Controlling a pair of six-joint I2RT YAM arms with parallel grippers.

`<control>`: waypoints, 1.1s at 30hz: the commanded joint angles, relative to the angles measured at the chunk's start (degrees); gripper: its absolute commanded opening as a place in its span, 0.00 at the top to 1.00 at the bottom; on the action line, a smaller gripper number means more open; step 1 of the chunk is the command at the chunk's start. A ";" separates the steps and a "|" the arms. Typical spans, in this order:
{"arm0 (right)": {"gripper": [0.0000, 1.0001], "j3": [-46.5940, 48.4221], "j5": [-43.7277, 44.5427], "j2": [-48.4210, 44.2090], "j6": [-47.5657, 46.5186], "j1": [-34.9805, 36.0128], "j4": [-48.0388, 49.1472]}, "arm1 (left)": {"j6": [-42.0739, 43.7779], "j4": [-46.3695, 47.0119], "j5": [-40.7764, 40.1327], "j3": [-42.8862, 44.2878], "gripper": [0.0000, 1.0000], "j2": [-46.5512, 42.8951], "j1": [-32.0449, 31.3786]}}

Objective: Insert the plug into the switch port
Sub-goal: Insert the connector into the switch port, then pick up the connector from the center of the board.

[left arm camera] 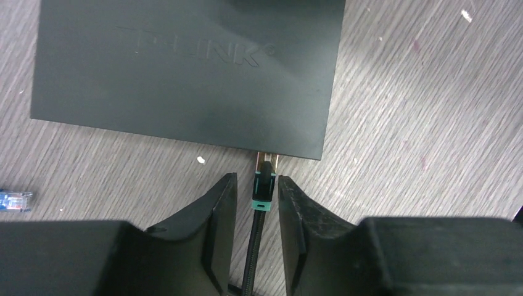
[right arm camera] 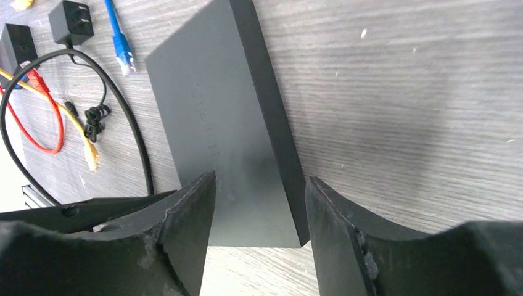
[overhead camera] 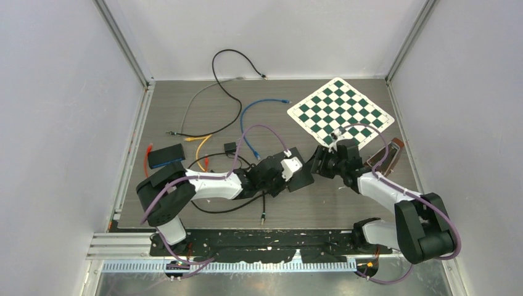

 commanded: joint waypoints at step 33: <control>0.40 8.14 -3.25 -15.72 -13.91 -1.76 -11.75 | -26.59 -28.25 -20.40 6.52 0.51 -12.63 21.82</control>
